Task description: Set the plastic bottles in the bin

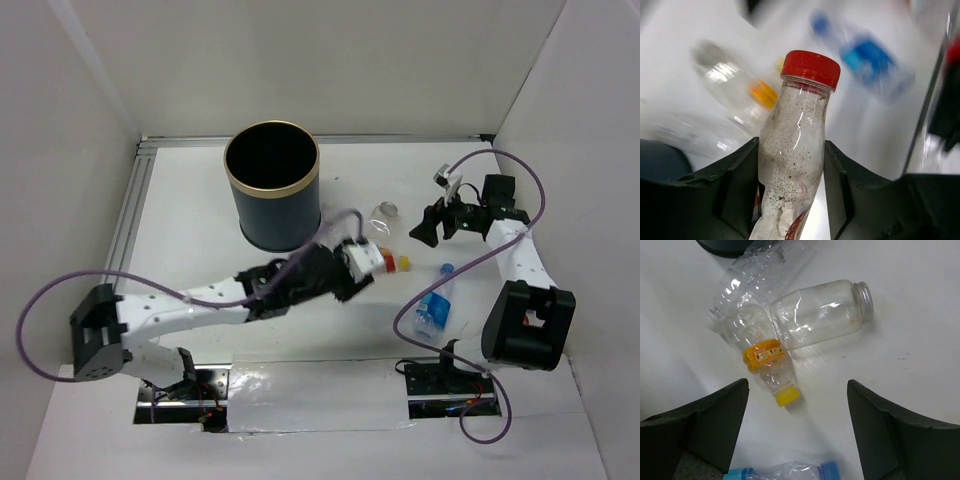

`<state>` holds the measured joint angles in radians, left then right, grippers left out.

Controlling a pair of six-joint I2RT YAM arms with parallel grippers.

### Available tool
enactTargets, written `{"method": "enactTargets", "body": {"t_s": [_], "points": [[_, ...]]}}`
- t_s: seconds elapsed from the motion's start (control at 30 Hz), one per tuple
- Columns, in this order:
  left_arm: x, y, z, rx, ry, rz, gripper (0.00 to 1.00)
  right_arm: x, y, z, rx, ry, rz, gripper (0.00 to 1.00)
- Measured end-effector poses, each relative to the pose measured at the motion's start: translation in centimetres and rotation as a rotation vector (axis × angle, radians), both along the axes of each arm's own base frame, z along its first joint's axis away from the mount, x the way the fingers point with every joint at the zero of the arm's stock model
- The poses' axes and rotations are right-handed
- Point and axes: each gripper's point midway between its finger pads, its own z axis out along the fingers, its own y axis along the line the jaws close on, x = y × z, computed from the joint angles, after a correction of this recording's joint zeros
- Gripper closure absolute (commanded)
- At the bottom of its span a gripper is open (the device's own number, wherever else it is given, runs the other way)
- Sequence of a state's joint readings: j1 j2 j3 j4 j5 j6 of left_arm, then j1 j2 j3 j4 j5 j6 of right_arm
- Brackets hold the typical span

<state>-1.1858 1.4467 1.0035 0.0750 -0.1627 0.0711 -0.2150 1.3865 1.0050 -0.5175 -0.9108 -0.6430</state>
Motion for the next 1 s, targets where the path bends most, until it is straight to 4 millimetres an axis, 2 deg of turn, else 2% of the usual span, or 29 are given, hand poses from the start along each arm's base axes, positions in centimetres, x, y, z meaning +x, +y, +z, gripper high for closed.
{"method": "enactTargets", "body": {"t_s": [0.07, 0.1, 0.13, 0.2, 0.27, 0.3, 0.33, 0.4, 0.47, 0.53, 0.57, 0.6, 0.63, 0.7, 0.77, 0.9, 1.0], "points": [[2.4, 1.0, 6.9, -0.152, -0.048, 0.077, 1.0, 0.0, -0.5, 0.0, -0.027, -0.05, 0.037, 0.14], [5.4, 3.1, 12.7, -0.283, -0.106, 0.173, 1.0, 0.0, -0.5, 0.0, -0.037, -0.068, 0.054, 0.14], [5.8, 3.6, 13.7, -0.308, -0.114, 0.193, 1.0, -0.1, -0.5, 0.0, -0.045, -0.083, 0.073, 0.14], [9.9, 8.2, 19.9, -0.462, -0.195, 0.359, 0.98, -0.2, 0.0, -0.1, -0.057, -0.102, 0.111, 0.12], [13.3, 12.9, 24.3, -0.576, -0.271, 0.523, 0.95, -0.3, 0.7, -0.4, -0.064, -0.112, 0.151, 0.09], [14.7, 14.8, 25.5, -0.61, -0.299, 0.598, 0.95, -0.4, 1.2, -0.5, -0.068, -0.117, 0.17, 0.08], [16.1, 16.5, 26.4, -0.638, -0.319, 0.668, 0.87, -0.4, 1.7, -0.6, -0.078, -0.123, 0.192, 0.07], [19.1, 19.3, 26.5, -0.656, -0.336, 0.807, 0.8, -0.6, 3.5, -0.6, -0.106, -0.161, 0.268, 0.06], [21.9, 20.9, 24.7, -0.629, -0.318, 0.921, 0.61, -0.9, 5.0, -0.9, -0.144, -0.203, 0.347, 0.06], [24.6, 22.1, 21.1, -0.56, -0.267, 1.013, 0.45, -1.3, 6.4, -1.1, -0.187, -0.249, 0.425, 0.04], [25.5, 22.6, 19.2, -0.518, -0.241, 1.043, 0.29, -1.3, 6.8, -1.2, -0.21, -0.27, 0.454, 0.04], [26.2, 23.1, 17.2, -0.466, -0.21, 1.073, 0.18, -1.4, 7.0, -1.5, -0.228, -0.284, 0.477, 0.04], [26.6, 23.4, 15.6, -0.429, -0.182, 1.092, 0.12, -1.5, 7.2, -1.7, -0.248, -0.297, 0.5, 0.04], [26.9, 23.8, 13.8, -0.383, -0.148, 1.114, 0.07, -1.8, 7.5, -2.7, -0.281, -0.305, 0.545, 0.04], [26.8, 23.9, 13.5, -0.376, -0.135, 1.118, 0.0, -2.1, 7.8, -3.9, -0.308, -0.29, 0.582, 0.04], [25.0, 22.9, 15.1, -0.378, -0.142, 1.067, 0.0, -2.7, 9.2, -6.6, -0.347, -0.251, 0.674, 0.04], [21.3, 19.5, 17.3, -0.403, -0.126, 0.937, 0.0, -3.4, 9.7, -8.6, -0.373, -0.214, 0.72, 0.06]]}}
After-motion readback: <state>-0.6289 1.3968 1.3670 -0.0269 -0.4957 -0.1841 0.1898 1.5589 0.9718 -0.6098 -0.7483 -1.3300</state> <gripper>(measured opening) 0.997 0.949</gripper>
